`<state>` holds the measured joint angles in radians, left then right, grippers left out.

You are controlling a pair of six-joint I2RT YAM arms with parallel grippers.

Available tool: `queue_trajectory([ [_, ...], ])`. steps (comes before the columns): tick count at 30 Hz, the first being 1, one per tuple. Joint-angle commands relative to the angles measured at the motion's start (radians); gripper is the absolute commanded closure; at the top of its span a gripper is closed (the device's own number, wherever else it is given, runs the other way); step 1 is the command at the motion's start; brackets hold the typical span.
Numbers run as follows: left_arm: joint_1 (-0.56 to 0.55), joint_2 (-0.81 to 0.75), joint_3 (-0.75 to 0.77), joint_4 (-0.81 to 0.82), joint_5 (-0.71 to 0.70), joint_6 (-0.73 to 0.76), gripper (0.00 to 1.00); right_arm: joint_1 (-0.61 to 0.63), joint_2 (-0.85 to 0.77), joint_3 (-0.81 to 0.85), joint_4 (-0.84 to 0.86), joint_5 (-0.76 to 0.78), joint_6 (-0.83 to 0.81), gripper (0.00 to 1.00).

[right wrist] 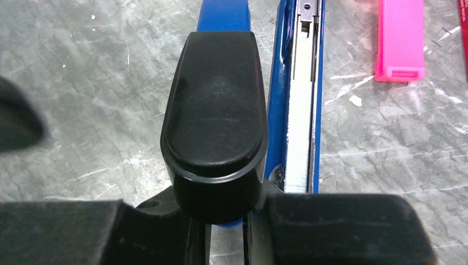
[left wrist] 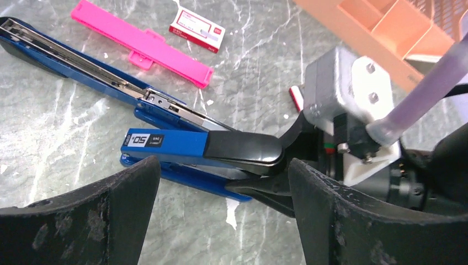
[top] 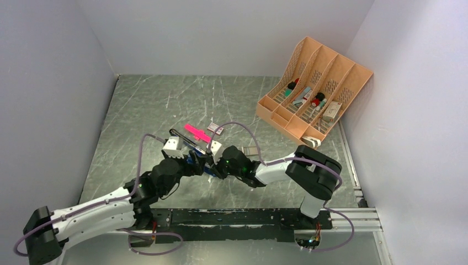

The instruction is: Load the staples into the stapler

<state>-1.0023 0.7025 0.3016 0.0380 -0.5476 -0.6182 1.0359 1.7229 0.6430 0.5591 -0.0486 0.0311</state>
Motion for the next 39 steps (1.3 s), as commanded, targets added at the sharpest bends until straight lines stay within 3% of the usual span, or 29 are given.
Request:
queue_trajectory([
  [1,-0.005,-0.084,0.059,-0.144,-0.056,-0.080,0.10,-0.003,-0.022,-0.027,-0.044,-0.052,-0.061,0.78],
  [7,-0.004,-0.132,0.121,-0.305,-0.175,-0.130,0.09,-0.003,-0.102,-0.066,-0.086,-0.083,-0.055,0.65],
  [14,0.011,-0.082,0.144,-0.329,-0.193,-0.150,0.07,-0.004,-0.296,-0.106,-0.201,-0.038,-0.040,0.52],
  [18,0.088,-0.039,0.147,-0.296,-0.115,-0.139,0.05,-0.004,-0.424,-0.127,-0.274,-0.006,-0.028,0.50],
  [21,0.211,-0.007,0.132,-0.238,0.024,-0.118,0.05,-0.013,-0.462,-0.112,-0.305,0.104,0.010,0.48],
  [24,0.398,0.053,0.115,-0.146,0.202,-0.104,0.05,-0.055,-0.411,-0.045,-0.347,0.116,0.017,0.48],
  [28,0.539,0.150,0.116,-0.070,0.355,-0.101,0.05,-0.107,-0.278,0.064,-0.368,0.061,0.015,0.49],
  [39,0.700,0.245,0.107,0.019,0.503,-0.095,0.05,-0.160,0.006,0.249,-0.380,-0.091,-0.008,0.52],
])
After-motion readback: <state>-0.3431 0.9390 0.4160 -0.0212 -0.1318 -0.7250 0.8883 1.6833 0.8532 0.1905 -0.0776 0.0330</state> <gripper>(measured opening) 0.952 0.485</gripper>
